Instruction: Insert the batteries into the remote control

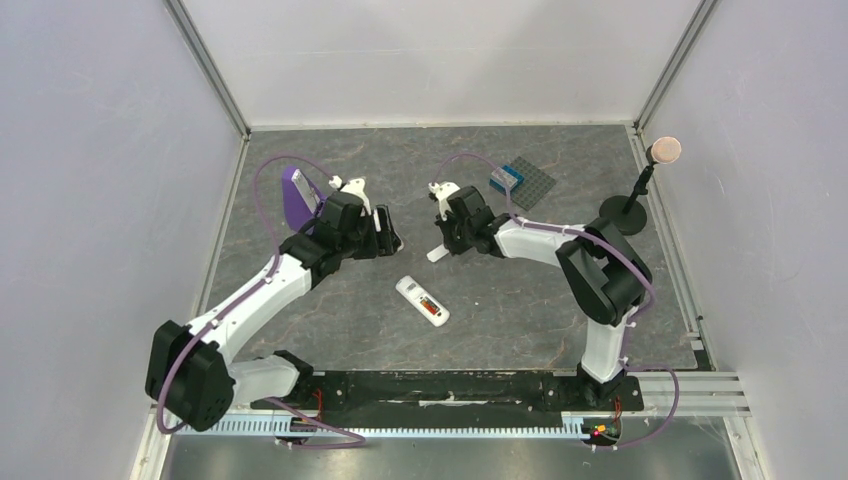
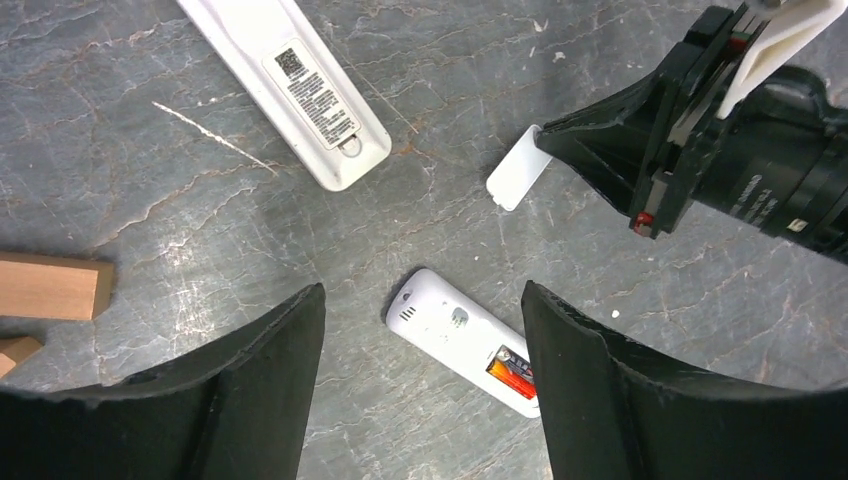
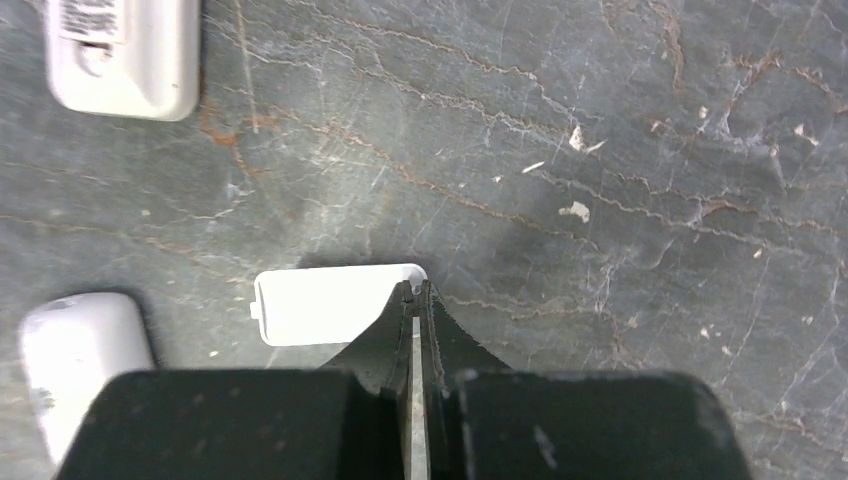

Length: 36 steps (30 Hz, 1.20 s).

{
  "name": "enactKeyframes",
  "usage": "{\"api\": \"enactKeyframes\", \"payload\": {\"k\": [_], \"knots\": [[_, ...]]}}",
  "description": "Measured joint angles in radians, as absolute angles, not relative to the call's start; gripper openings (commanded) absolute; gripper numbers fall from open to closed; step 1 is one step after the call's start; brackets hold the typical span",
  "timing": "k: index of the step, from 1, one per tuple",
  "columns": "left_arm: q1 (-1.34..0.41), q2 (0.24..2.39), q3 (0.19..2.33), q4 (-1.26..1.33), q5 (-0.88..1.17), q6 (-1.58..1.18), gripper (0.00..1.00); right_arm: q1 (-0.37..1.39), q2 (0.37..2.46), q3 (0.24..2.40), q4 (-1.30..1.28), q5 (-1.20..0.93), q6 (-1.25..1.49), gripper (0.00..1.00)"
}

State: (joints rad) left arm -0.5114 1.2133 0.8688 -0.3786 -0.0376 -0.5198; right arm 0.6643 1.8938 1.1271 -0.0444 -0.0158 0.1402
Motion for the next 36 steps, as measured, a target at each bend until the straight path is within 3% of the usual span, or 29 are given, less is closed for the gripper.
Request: {"api": "enactKeyframes", "payload": {"k": [7, 10, 18, 23, 30, 36], "knots": [[-0.51, 1.102, 0.796, -0.297, 0.047, -0.454, 0.78, 0.631, 1.768, 1.117, -0.086, -0.151, 0.31, 0.0], [-0.509, 1.06, 0.78, -0.254, 0.161, -0.383, 0.7, 0.62, 1.703, 1.102, -0.099, -0.24, 0.397, 0.0], [-0.546, 0.925, 0.718, -0.203, 0.425, 0.06, 0.72, 0.622, 1.541, 0.938, -0.142, -0.397, 0.68, 0.0], [-0.635, 0.871, 0.686, -0.137, 0.461, 0.303, 0.73, 0.622, 1.481, 0.881, -0.223, -0.426, 0.803, 0.0], [-0.914, 0.848, 0.541, -0.045, 0.385, 0.595, 0.72, 0.622, 1.436, 0.927, -0.382, -0.429, 0.822, 0.0], [-0.996, 0.854, 0.533, -0.019, 0.319, 0.752, 0.71, 0.622, 1.411, 0.953, -0.463, -0.439, 0.807, 0.0]]}}
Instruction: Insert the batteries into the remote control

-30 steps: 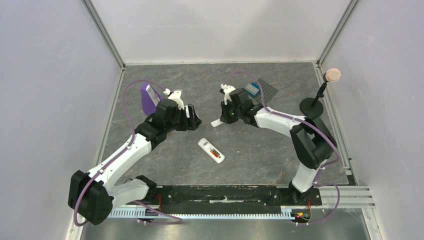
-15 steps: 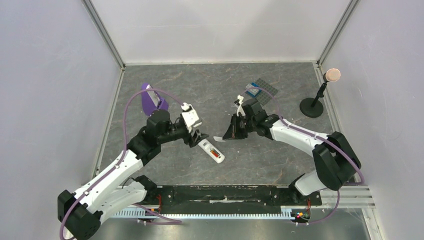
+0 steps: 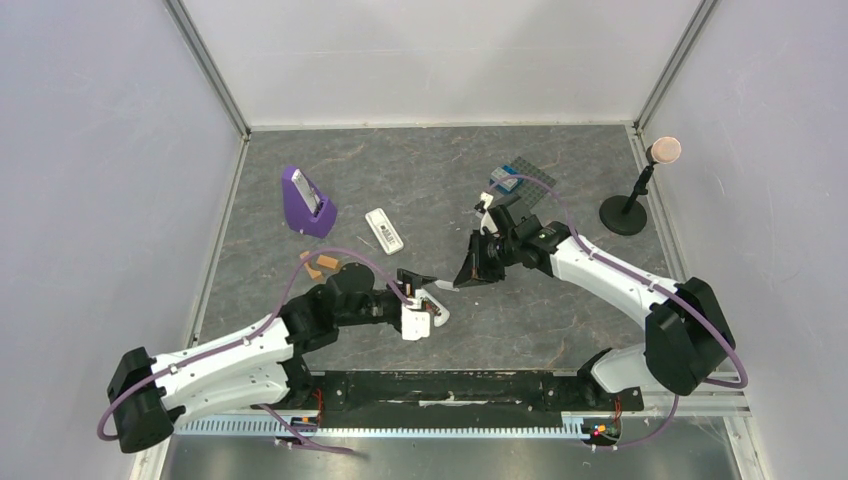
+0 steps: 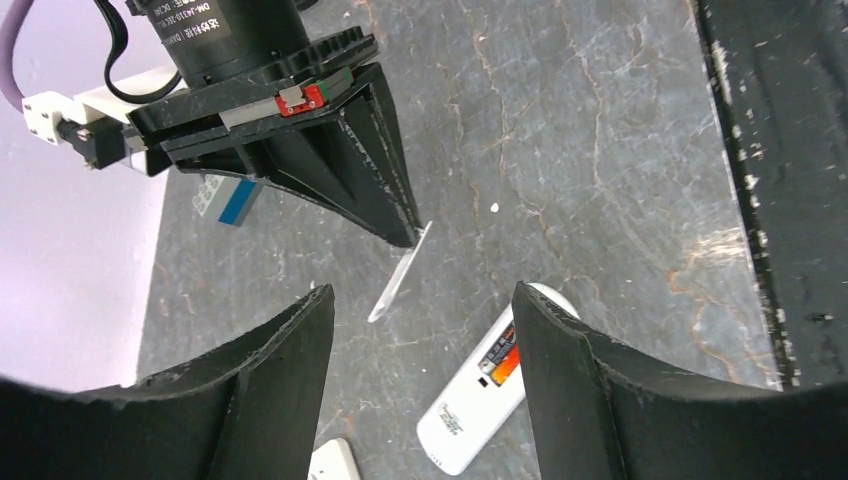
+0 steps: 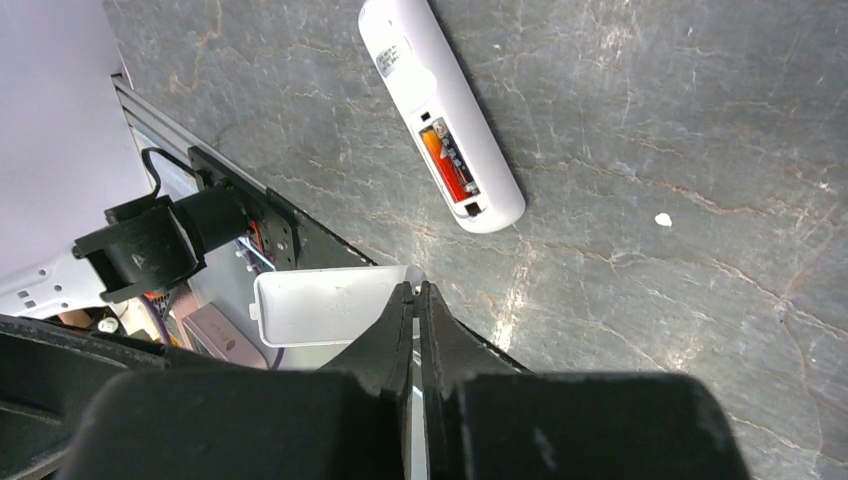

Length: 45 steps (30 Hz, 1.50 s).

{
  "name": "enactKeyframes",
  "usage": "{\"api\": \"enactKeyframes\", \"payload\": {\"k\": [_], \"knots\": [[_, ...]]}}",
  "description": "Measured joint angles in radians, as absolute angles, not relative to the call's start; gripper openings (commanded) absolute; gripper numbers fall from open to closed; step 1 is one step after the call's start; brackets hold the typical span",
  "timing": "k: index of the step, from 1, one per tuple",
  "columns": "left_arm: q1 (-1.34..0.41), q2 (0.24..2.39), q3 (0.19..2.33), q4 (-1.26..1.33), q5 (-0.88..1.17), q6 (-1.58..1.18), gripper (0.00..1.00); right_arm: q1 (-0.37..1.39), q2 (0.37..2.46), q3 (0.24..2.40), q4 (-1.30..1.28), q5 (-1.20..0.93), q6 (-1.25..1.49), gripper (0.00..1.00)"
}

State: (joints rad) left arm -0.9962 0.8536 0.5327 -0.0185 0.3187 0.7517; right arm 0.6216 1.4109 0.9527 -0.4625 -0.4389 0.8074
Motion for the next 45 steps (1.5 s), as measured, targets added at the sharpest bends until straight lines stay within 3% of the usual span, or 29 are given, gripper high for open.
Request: {"api": "enactKeyframes", "payload": {"k": [6, 10, 20, 24, 29, 32, 37, 40, 45], "knots": [[-1.006, 0.93, 0.547, -0.014, 0.289, 0.834, 0.7, 0.622, 1.408, 0.953, -0.5, -0.455, 0.797, 0.0], [-1.006, 0.994, 0.585, -0.036, 0.288, 0.867, 0.62, 0.622, 1.407, 0.953, -0.511, -0.467, 0.791, 0.0], [-1.006, 1.097, 0.676, -0.104, 0.29, 0.911, 0.33, 0.622, 1.407, 0.953, -0.511, -0.492, 0.782, 0.0], [-1.006, 1.127, 0.703, -0.156, 0.289, 0.936, 0.28, 0.622, 1.407, 0.953, -0.51, -0.5, 0.782, 0.0], [-1.006, 1.151, 0.735, -0.195, 0.287, 0.957, 0.03, 0.622, 1.407, 0.953, -0.51, -0.504, 0.782, 0.01], [-1.008, 1.154, 0.747, -0.215, 0.288, 0.956, 0.02, 0.621, 1.406, 0.953, -0.504, -0.508, 0.785, 0.16], [-1.008, 1.154, 0.763, -0.233, 0.279, 0.91, 0.02, 0.619, 1.356, 0.915, -0.456, -0.52, 0.827, 0.61], [-1.008, 1.144, 0.764, -0.239, 0.278, 0.832, 0.02, 0.618, 1.293, 0.888, -0.423, -0.516, 0.842, 0.72], [-1.008, 1.069, 0.747, -0.233, 0.31, 0.636, 0.02, 0.604, 1.139, 0.805, -0.298, -0.515, 0.845, 0.8]]}}
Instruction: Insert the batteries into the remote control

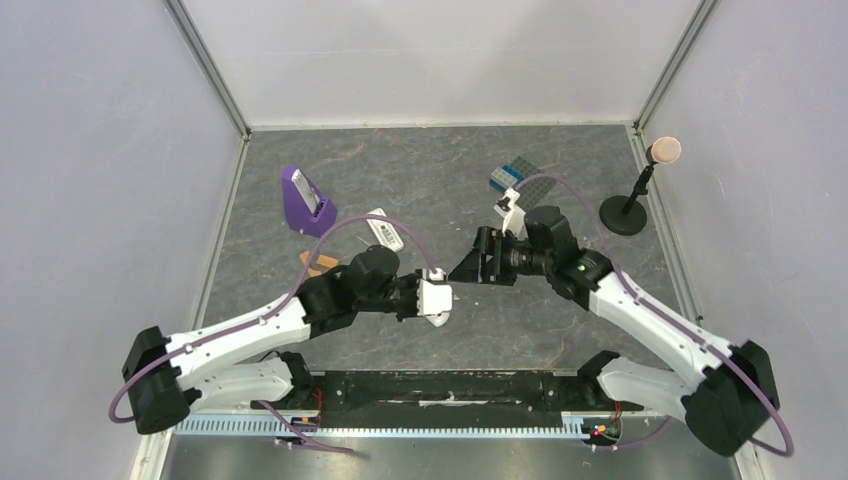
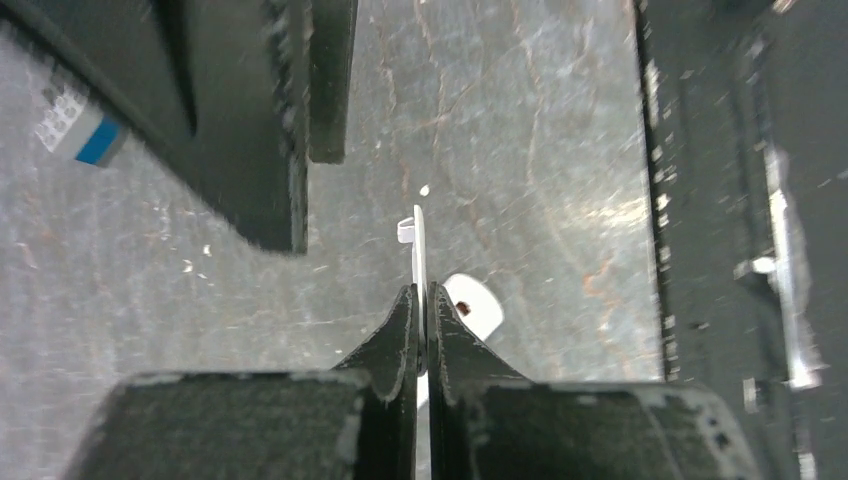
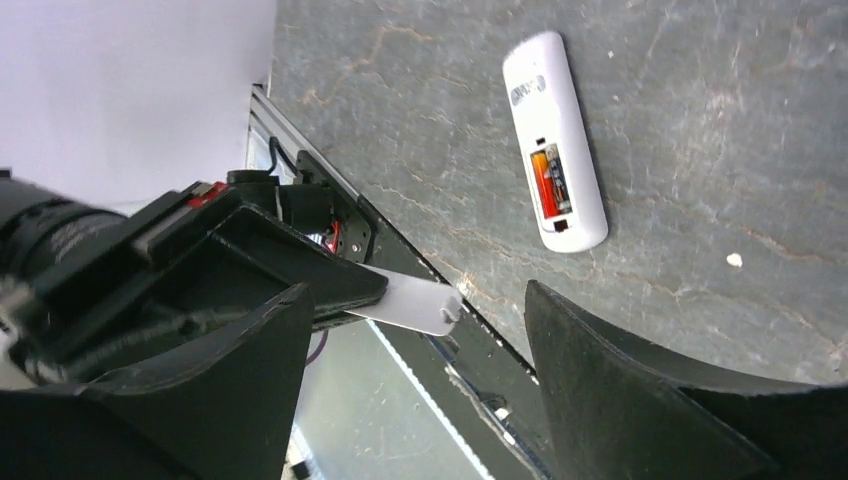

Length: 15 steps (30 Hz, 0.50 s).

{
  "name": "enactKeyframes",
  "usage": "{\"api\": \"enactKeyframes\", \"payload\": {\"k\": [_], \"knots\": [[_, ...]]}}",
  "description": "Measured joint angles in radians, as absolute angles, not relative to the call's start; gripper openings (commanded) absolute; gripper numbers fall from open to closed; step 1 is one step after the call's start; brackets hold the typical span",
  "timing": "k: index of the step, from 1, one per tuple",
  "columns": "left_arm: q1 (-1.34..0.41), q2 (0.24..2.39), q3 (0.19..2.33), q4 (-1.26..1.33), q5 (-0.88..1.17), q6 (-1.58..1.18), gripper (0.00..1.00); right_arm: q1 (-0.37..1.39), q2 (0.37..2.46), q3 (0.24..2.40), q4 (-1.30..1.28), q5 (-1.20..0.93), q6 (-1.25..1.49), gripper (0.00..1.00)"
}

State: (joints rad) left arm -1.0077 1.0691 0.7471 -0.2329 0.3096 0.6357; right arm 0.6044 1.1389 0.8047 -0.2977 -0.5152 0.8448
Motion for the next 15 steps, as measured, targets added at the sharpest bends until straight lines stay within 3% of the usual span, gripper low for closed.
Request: {"api": "enactKeyframes", "payload": {"k": [9, 15], "knots": [[-1.004, 0.978, 0.72, -0.176, 0.308, 0.005, 0.02, 0.599, 0.838, 0.622, -0.015, -0.582, 0.714, 0.83], [-0.929, 0.969, 0.671, -0.015, 0.4, -0.371, 0.02, 0.599, 0.791, 0.551, 0.143, -0.642, 0.712, 0.81]]}}
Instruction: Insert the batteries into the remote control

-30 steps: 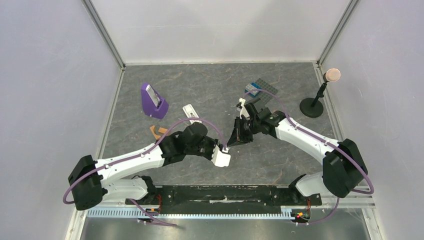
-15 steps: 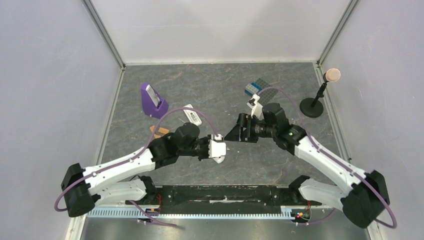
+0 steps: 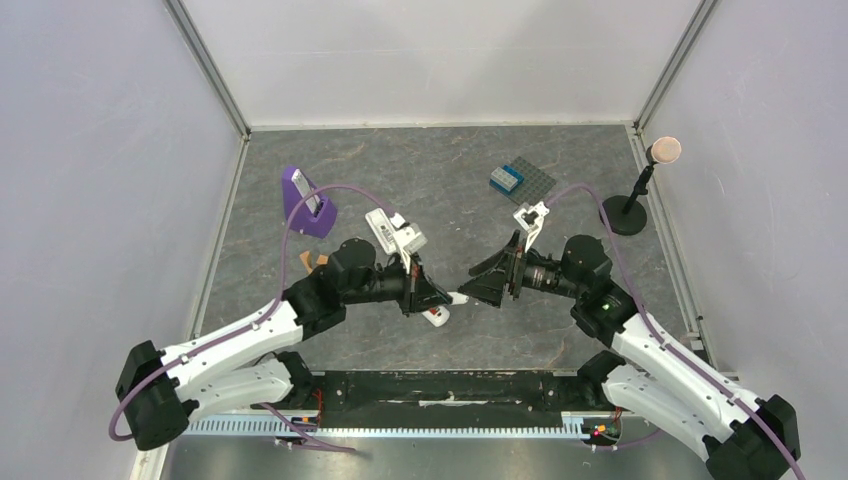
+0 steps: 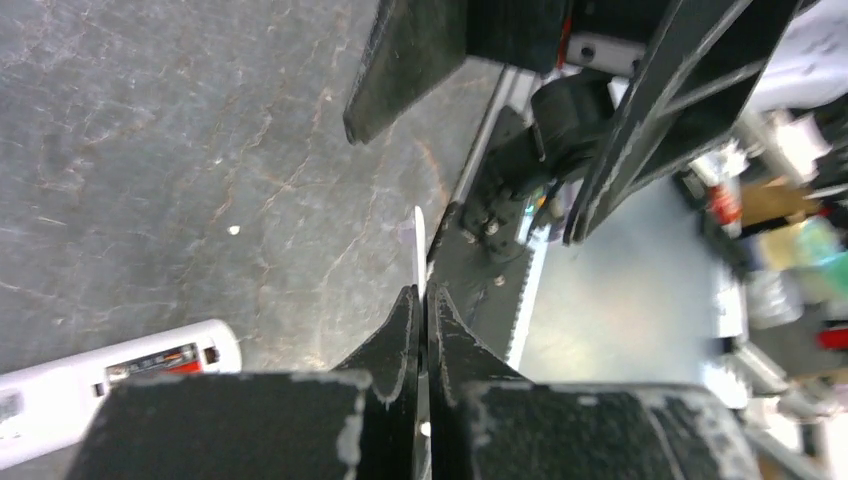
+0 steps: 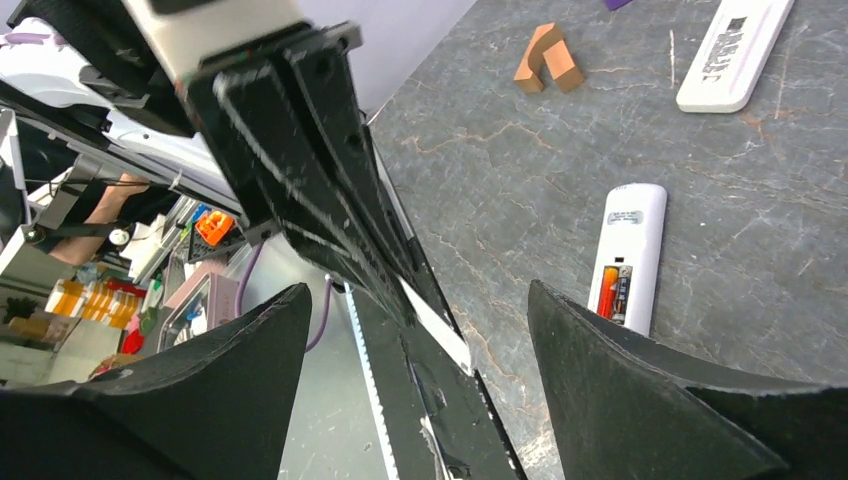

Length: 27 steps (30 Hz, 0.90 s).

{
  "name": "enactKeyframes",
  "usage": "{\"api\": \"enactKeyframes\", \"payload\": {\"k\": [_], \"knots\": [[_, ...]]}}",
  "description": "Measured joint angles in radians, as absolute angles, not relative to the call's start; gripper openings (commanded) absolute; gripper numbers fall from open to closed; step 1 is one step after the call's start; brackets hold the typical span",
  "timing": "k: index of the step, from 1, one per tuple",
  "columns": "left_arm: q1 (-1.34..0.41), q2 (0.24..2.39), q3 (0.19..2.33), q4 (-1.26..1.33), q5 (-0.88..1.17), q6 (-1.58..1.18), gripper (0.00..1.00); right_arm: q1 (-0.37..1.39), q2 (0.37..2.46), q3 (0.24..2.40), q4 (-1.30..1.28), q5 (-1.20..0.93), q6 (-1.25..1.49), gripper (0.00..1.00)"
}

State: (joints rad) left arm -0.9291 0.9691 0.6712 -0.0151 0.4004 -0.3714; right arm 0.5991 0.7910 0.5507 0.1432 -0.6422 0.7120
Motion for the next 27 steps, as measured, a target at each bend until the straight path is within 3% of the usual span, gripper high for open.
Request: {"api": "enactKeyframes", "payload": {"k": [3, 8, 19, 25, 27], "knots": [[-0.861, 0.97, 0.627, 0.098, 0.483, -0.539, 0.02, 0.599, 0.785, 0.516, 0.176, -0.655, 0.723, 0.77], [-0.767, 0.972, 0.597, 0.228, 0.612, -0.738, 0.02, 0.599, 0.775, 0.469, 0.228, -0.655, 0.796, 0.6], [-0.719, 0.989, 0.597, 0.361, 0.749, -0.89, 0.02, 0.6, 0.799, 0.43, 0.403, -0.667, 0.97, 0.34], [-0.706, 0.999, 0.597, 0.375, 0.766, -0.903, 0.02, 0.6, 0.816, 0.428, 0.464, -0.688, 1.01, 0.08], [-0.7, 1.002, 0.597, 0.374, 0.771, -0.905, 0.11, 0.6, 0.82, 0.425, 0.48, -0.701, 1.026, 0.0]]}}
